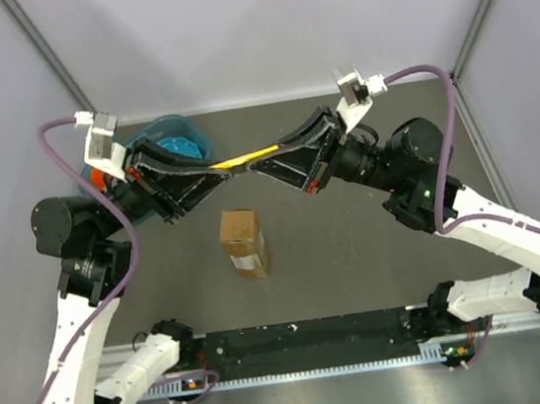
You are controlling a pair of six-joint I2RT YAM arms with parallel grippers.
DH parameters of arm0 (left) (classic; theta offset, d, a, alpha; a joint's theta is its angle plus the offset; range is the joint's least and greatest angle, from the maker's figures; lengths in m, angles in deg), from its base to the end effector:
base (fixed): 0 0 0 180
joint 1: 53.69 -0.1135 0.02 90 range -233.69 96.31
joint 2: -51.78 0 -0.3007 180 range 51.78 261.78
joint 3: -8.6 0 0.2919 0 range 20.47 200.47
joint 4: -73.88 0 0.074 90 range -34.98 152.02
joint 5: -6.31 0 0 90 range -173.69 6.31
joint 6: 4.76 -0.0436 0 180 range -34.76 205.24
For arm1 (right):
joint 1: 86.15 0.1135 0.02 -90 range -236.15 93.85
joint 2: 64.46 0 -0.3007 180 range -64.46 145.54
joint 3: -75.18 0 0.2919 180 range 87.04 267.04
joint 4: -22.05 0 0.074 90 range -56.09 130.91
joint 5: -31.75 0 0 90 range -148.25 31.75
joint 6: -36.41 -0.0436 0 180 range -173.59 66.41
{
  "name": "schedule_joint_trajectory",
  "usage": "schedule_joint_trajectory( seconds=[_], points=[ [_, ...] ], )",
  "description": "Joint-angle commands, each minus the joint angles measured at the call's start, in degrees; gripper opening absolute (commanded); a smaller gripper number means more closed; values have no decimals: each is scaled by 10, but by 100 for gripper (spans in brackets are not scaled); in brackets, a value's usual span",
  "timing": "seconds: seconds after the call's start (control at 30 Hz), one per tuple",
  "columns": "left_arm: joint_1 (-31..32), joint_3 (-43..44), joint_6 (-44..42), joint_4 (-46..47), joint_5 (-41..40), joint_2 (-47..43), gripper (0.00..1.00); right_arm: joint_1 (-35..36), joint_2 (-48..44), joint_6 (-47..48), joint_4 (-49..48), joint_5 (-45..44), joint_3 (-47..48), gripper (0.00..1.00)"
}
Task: Unpack the express box
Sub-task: Pick up the knife from the center of the board.
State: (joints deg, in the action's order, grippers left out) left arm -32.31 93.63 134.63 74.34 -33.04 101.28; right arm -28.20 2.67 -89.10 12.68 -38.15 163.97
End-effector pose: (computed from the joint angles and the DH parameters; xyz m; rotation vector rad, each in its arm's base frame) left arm 0.1223 -0.0841 0.5715 0.6418 1.1638 -1.4824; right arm 0.1321 0.2393 0.5576 -0.5821 1.0666 1.6340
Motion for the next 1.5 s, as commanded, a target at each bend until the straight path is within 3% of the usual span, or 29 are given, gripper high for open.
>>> schedule_joint_trajectory(
  seconds=[0.0, 0.03, 0.13, 0.37, 0.5, 0.6, 0.67, 0.8, 0.87, 1.17, 1.27, 1.47],
  points=[
    [-8, 68, -82, -83, 7, 7, 32, -6, -22, 32, 51, -3, 32, 0],
    [-9, 82, -109, -108, 11, 9, 47, -11, -24, 40, 89, -3, 45, 0],
    [-9, 126, -208, -211, 41, 14, 73, -20, -32, 67, 157, 13, 72, 0],
    [-9, 183, -430, -392, 171, 34, 99, -23, -29, 108, 256, 78, 108, 0],
    [-9, 209, -523, -526, 179, 57, 99, -22, -17, 140, 316, 134, 148, 0],
    [-8, 208, -553, -552, 179, 68, 99, -23, -12, 163, 363, 155, 174, 0],
    [-8, 206, -553, -563, 189, 74, 91, -23, -12, 181, 380, 157, 179, 0],
    [-4, 203, -538, -565, 196, 87, 58, -23, -10, 198, 413, 160, 190, 0],
    [1, 211, -527, -566, 198, 95, 52, -24, -4, 207, 423, 159, 193, 0],
    [29, 207, -497, -564, 230, 83, 71, -23, 0, 234, 453, 127, 193, 0],
    [34, 194, -497, -564, 226, 80, 63, -23, 0, 235, 453, 124, 196, 0],
    [42, 171, -496, -564, 211, 75, 57, -23, 3, 235, 454, 122, 200, 0]
  ],
)
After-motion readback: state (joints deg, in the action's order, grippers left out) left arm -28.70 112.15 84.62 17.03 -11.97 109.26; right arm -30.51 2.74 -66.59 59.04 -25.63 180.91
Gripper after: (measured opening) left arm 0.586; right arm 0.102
